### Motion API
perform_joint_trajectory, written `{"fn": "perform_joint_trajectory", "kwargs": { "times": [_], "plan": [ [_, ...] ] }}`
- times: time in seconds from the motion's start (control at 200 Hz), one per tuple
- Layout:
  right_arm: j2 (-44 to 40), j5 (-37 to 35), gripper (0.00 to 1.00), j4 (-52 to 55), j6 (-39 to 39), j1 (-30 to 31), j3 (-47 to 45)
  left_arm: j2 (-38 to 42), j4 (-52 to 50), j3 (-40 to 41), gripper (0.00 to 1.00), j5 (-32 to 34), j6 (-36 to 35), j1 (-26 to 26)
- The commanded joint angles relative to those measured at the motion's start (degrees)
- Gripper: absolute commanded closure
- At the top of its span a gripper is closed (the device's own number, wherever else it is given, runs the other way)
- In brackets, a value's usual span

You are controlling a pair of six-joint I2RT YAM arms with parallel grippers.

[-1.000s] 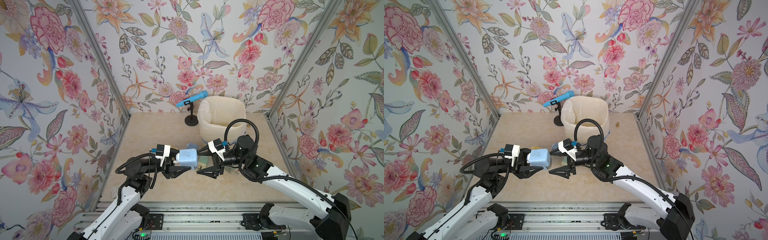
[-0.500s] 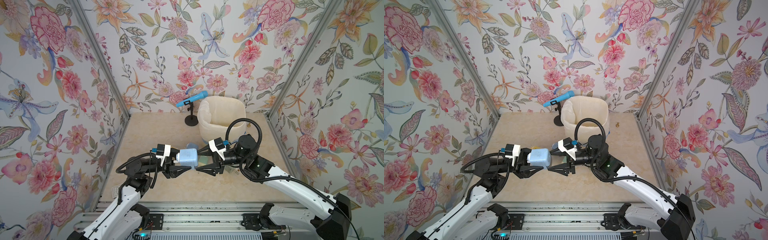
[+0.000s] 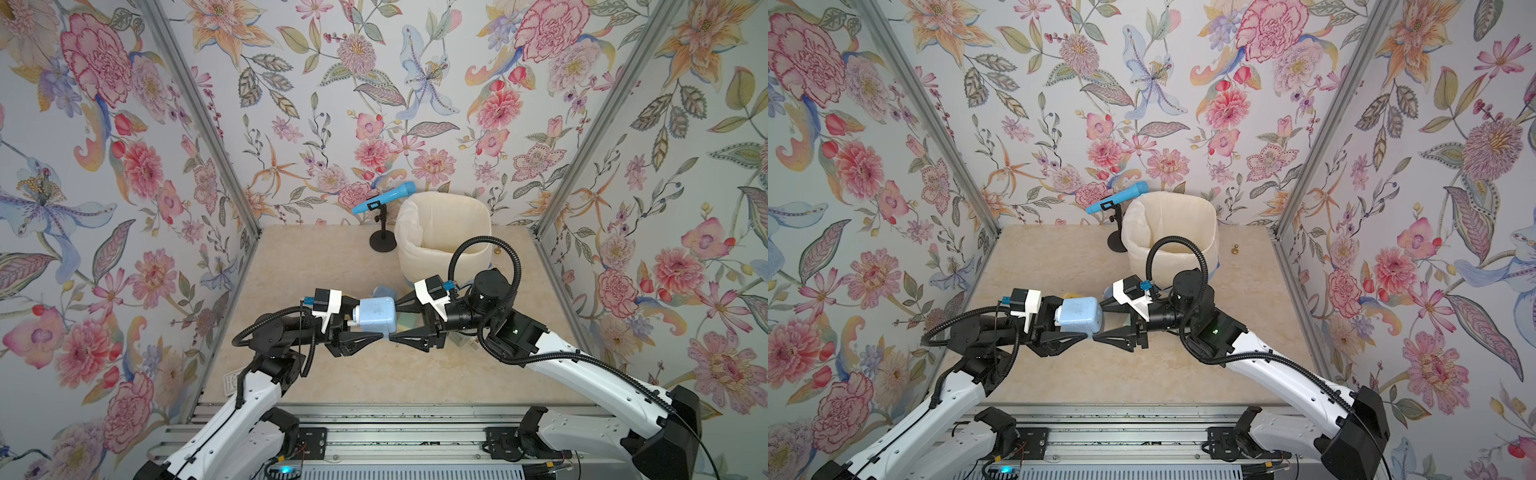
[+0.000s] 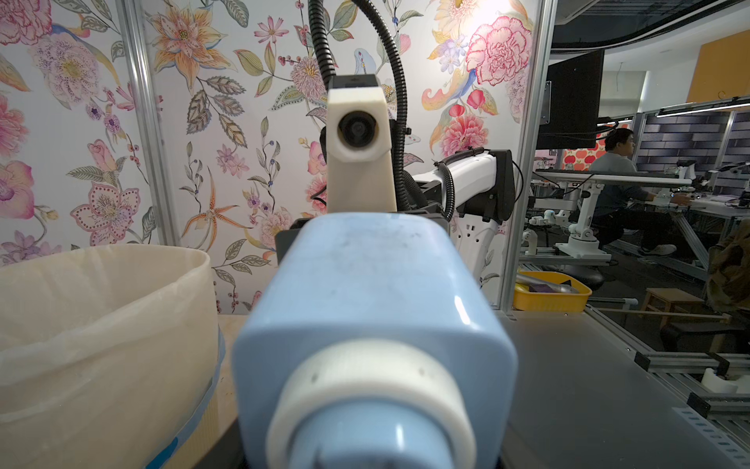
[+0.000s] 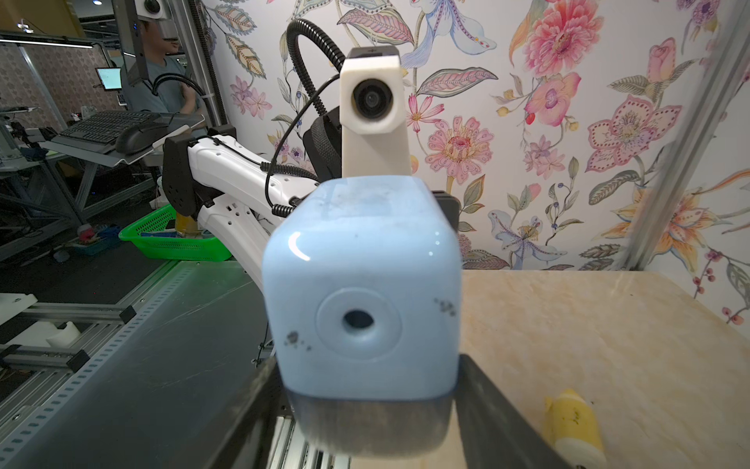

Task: Take out the pencil sharpener tray and clean the shavings
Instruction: Open the container of the pencil sharpener.

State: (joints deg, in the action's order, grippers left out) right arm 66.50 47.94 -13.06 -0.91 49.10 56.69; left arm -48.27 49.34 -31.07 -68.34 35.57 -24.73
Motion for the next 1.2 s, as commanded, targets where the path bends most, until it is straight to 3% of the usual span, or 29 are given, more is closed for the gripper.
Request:
{"fn": "perform_joint_trajectory", "kwargs": {
  "times": [0.0,0.24,0.37,0.575,0.701,0.811,1.196],
  "plan": [
    [0.4,-0.3,0.32,0.6,-0.3,0.1,0.5,0.7,2.2,-1.5,0.65,1.1,-1.1,-0.6],
    [0.2,0.5,0.34,1.0,-0.9,-1.3,0.3,1.4,0.3,-1.9,0.65,1.3,-2.5,-0.5],
    [0.1,0.6,0.28,1.3,-1.0,-1.7,-0.2,1.3,0.2,-2.0,0.65,1.4,-2.7,-0.5],
    [0.5,2.6,0.29,0.9,-2.1,-1.6,0.1,1.0,0.2,-2.0,0.65,1.5,-2.7,-0.5],
    [1.5,4.9,0.35,1.8,-2.5,-1.6,0.8,1.0,0.2,-2.1,0.65,1.6,-2.7,-0.4],
    [1.4,4.8,0.46,1.7,-2.5,-1.5,0.6,1.0,0.2,-1.9,0.65,1.8,-2.9,-0.5],
    [-2.1,1.6,0.59,-0.3,-2.3,-3.6,-1.2,0.7,-1.0,-1.1,0.65,2.0,-4.0,-0.5]
  ]
}}
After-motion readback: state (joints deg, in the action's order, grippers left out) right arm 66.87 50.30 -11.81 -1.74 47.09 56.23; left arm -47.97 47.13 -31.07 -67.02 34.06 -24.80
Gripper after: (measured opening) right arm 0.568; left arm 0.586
